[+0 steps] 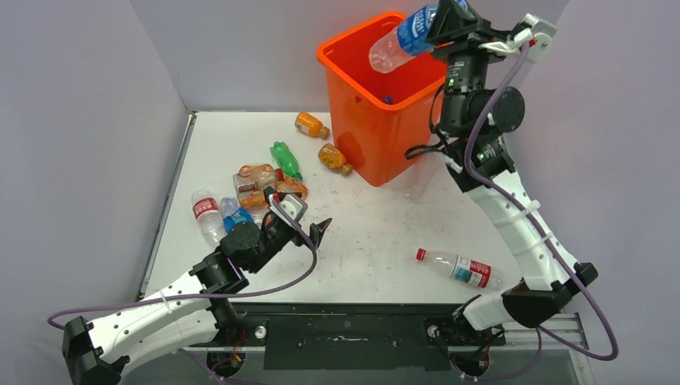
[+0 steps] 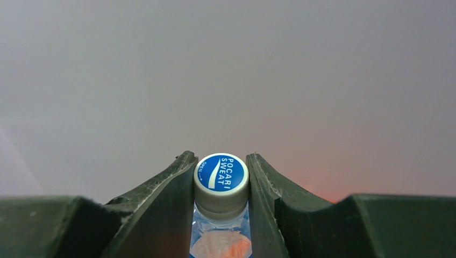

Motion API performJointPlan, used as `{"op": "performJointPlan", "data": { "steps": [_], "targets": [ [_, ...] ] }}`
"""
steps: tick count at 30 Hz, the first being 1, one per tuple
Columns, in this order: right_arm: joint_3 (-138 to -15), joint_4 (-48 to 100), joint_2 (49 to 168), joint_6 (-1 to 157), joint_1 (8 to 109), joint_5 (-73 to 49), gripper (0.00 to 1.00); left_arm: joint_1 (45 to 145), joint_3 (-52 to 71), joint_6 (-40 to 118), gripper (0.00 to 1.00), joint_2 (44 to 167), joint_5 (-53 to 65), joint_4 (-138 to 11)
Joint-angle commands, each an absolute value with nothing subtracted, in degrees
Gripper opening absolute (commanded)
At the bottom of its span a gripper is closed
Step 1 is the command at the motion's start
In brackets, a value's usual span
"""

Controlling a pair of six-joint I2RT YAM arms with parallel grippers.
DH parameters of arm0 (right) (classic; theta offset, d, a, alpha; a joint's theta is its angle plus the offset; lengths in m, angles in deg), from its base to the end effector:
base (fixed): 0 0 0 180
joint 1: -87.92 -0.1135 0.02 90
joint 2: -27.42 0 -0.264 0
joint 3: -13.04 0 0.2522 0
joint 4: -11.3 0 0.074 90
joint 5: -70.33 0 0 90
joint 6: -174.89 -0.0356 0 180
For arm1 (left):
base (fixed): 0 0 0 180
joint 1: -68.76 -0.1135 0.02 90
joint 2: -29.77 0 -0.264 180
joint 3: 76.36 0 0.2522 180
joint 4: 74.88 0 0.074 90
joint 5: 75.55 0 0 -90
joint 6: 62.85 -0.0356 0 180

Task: Put the plastic bottles in the bin
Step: Place the plastic bottle in the trash bin.

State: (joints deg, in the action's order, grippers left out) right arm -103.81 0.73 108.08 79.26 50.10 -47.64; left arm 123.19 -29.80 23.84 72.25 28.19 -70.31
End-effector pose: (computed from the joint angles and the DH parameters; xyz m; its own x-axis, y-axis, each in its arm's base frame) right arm 0.2100 0.1419 0.5997 0.5445 0.5323 -0.6482 -0.3428 0.8465 0.4072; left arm 0.1147 -0.1459 0.3088 0.0327 0.0507 -0.9982 0.6512 0.7566 0.0598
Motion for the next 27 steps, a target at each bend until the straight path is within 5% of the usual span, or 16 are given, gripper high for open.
{"op": "performJointPlan", "data": {
  "steps": [1,15,16,18,21,27],
  "targets": [
    [-105.98,2.86,112.39,61.81,61.18,-40.32,0.05,123.59,-29.17,22.55,0.96,70.88,30.77,-71.98],
    [-128.20,7.93,138.44,63.03,65.77,-38.75,0.06,123.31,-30.97,18.77,0.96,66.71,42.09,-74.76],
    [-130.30,10.20,140.00,63.06,65.87,-37.87,0.16,123.19,-31.15,18.63,0.96,66.30,43.58,-75.37],
    [-131.55,13.52,141.50,62.12,65.92,-36.44,0.54,122.76,-31.58,18.47,0.96,65.57,46.50,-76.43],
    [-129.48,13.79,140.29,60.85,65.51,-35.69,0.83,122.37,-32.29,17.82,0.96,64.86,50.27,-78.28],
    [-128.03,12.79,134.20,61.47,62.14,-35.62,0.99,121.97,-32.72,16.97,0.96,65.00,55.13,-79.83]
  ]
}}
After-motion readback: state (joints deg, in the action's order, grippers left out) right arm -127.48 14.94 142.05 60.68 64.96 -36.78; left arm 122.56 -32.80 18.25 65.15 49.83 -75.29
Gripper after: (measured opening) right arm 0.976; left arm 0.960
